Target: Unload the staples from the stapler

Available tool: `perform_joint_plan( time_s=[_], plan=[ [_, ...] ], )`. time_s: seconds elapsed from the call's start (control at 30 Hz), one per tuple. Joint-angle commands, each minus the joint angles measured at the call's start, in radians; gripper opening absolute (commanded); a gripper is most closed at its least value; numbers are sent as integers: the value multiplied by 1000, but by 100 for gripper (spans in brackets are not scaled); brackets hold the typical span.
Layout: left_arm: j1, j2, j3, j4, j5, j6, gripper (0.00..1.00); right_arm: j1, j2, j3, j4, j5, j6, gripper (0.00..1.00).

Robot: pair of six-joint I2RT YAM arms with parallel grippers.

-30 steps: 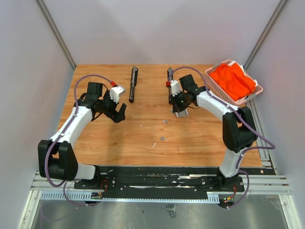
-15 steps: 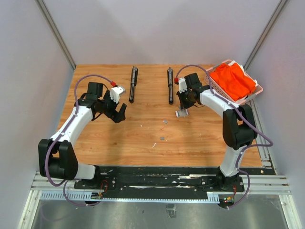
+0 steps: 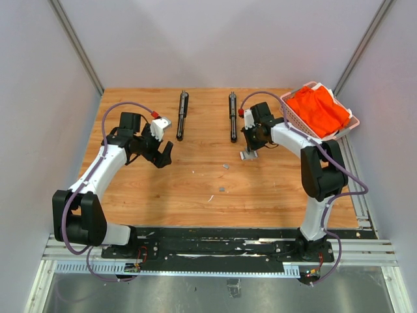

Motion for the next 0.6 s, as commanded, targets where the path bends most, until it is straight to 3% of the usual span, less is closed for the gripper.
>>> perform_joint_plan(
  time_s=[0.0,0.57],
  plan=[
    [11,3,-2,27,20,1,98,-5,31,7,10,17,14,1],
    [11,8,-4,27,21,2,98,-5,60,-2,7,12,16,1]
  ],
)
